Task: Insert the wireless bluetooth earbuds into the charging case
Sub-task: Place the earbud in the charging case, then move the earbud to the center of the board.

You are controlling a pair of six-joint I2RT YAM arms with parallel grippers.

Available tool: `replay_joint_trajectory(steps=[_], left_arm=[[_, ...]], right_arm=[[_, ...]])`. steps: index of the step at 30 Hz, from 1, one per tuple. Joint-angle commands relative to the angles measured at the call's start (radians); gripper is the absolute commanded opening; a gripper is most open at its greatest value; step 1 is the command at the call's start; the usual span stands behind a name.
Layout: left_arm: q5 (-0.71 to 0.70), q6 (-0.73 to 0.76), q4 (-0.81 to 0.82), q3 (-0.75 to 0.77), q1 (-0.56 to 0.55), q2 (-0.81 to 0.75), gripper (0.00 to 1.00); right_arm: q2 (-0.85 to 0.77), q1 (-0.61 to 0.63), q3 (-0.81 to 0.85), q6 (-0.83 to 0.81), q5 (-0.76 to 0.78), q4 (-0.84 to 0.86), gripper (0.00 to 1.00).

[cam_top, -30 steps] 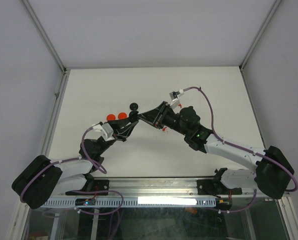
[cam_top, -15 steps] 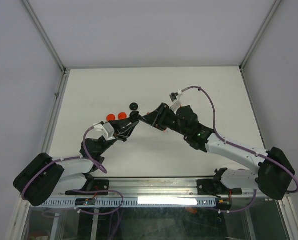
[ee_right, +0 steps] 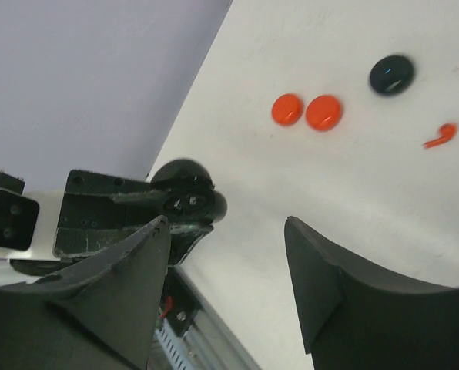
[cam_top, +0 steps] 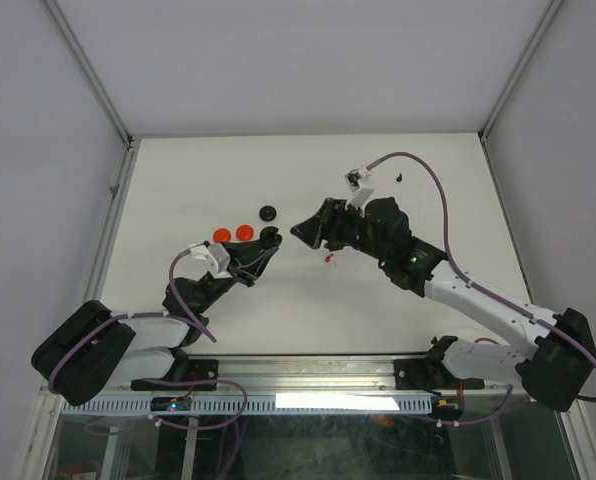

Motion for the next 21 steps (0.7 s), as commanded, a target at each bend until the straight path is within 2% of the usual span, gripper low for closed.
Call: replay_joint_trajectory(steps=[1, 8, 17, 21], left_arm=[[-0.040, -0.055, 0.238, -0.025, 0.007, 0.006, 0.00], [-0.030, -0.059, 0.046, -0.023, 0.013, -0.044, 0.00], [-0.059, 0.026, -0.273, -0.012, 0.014, -0.194, 0.00], [-0.092, 0.065, -0.305, -0.017, 0.014, -0.206, 0.00]], right_arm=[[-0.033, -0.071, 0.114, -0.221, 0.038, -0.147, 0.65], [0.053, -0.236, 0.145, -0.372, 0.161, -0.249, 0.69], [0.285, -0.449, 0.208, -0.465, 0.308, -0.186, 0.70], [0.427, -0.533, 0.275, -0.502, 0.330, -0.138, 0.69]])
